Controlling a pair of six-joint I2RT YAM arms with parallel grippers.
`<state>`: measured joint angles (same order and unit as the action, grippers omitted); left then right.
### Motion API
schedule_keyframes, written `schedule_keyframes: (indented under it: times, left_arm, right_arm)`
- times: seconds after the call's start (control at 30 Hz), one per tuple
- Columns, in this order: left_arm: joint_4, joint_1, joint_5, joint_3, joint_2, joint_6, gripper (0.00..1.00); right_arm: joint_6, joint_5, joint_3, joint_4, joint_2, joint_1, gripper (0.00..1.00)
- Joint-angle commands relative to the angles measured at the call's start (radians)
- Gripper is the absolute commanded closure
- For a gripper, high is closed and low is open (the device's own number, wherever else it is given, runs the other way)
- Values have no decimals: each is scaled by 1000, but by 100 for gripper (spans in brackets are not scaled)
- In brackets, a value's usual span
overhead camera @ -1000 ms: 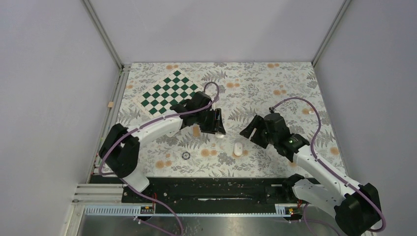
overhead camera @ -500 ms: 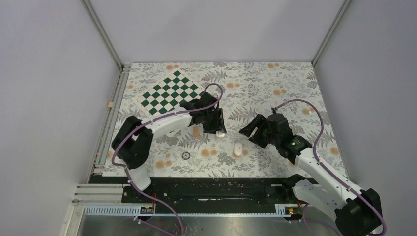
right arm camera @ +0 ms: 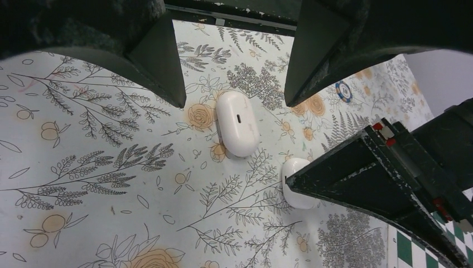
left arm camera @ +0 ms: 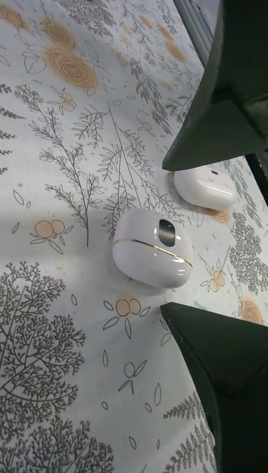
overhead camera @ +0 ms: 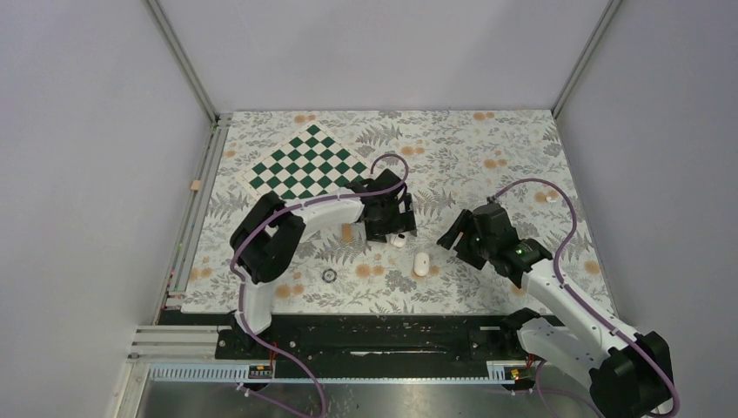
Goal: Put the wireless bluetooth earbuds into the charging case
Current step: Pick up the charging case at the center of the board.
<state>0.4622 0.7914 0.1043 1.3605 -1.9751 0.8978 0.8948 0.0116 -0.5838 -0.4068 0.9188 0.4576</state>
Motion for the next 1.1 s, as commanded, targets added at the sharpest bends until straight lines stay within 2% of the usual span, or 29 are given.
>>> schedule_keyframes:
  times: [0.0, 0.13, 0.27, 0.43, 0.6, 0.77, 0.9, 1.07]
  left_arm:
    - [34, 5, -14, 6, 65, -30, 7]
    - [69, 2, -86, -4, 147, -227, 6]
    - [149, -18, -144, 17, 186, -329, 6]
    - [168, -81, -111, -25, 239, -264, 14]
    - [100, -132, -28, -97, 324, -204, 20]
    - [57, -171, 101, -115, 299, -149, 28]
    - [-80, -216, 229, -190, 286, -61, 46]
    - [-154, -219, 304, -205, 222, -26, 49]
  right_arm:
    - [-20, 34, -24, -17, 18, -5, 27]
    - [-23, 32, -28, -18, 17, -5, 27]
    - [-31, 36, -32, -15, 12, -5, 27]
    - [-25, -48, -56, 66, 74, -3, 31]
    - [-41, -91, -146, 159, 268, 53, 35]
    - [-61, -114, -292, 175, 479, 122, 36]
    - [-14, -170, -307, 240, 577, 124, 36]
    - [33, -202, -267, 310, 614, 124, 36]
